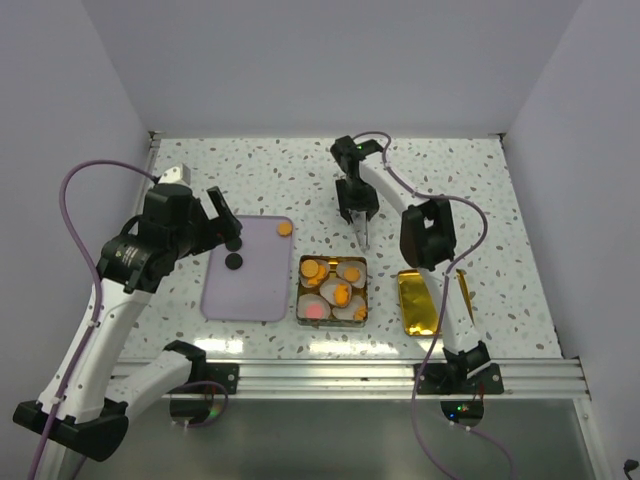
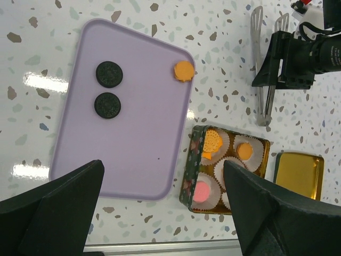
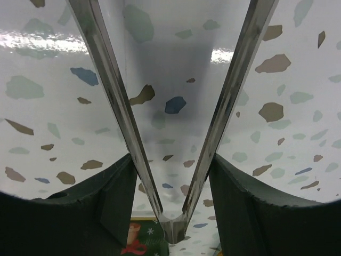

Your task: Pack the cookies

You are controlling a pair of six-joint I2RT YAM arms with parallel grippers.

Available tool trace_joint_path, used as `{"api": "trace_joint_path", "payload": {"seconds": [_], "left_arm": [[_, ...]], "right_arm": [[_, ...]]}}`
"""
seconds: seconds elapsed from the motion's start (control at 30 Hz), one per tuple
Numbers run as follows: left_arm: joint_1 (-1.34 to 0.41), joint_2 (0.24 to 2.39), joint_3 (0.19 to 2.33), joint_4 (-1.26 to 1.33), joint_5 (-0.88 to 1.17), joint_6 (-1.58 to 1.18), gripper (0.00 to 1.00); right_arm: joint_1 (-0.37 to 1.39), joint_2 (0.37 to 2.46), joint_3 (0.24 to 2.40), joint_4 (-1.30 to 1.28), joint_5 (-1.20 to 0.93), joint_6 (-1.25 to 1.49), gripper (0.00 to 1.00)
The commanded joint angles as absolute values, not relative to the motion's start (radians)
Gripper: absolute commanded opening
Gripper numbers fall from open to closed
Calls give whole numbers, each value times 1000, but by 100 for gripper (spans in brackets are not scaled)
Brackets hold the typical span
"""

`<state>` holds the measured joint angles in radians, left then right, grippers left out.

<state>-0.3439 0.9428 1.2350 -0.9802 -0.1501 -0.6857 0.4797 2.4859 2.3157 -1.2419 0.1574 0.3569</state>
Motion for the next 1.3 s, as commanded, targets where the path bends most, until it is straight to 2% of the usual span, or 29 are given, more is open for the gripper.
{"api": "trace_joint_path", "payload": {"seconds": [0.0, 0.1, 0.37, 0.6, 0.7, 0.93, 1.03, 1.07, 1.17, 1.27], "left_arm": [[-350, 933, 1246, -997, -179, -696, 100], [-350, 936, 1250, -996, -184, -690, 100], [-350, 945, 1252, -977, -181, -670, 100], [-350, 953, 1239, -953, -175, -649, 100], [-350, 954, 1223, -931, -161, -640, 100], [-350, 969, 1164, -865, -100, -617, 100], [-350, 991, 1149, -833, -72, -606, 100], [-350, 997, 1149, -825, -65, -603, 100], [-350, 1017, 1141, -799, -45, -595, 100], [-350, 1034, 1129, -770, -15, -588, 100]], "right_arm": [[472, 2493, 2307, -1209, 140, 333, 58], [471, 2496, 2298, -1203, 138, 328, 60], [462, 2484, 2289, -1219, 150, 314, 74], [445, 2363, 2276, -1236, 205, 298, 87], [445, 2280, 2240, -1247, 225, 298, 89], [445, 2005, 2028, -1223, 261, 317, 89], [445, 1846, 1866, -1217, 273, 337, 88], [445, 1801, 1751, -1192, 275, 342, 88], [445, 1634, 1523, -1145, 224, 382, 81], [446, 1511, 1333, -1115, 192, 435, 70]]}}
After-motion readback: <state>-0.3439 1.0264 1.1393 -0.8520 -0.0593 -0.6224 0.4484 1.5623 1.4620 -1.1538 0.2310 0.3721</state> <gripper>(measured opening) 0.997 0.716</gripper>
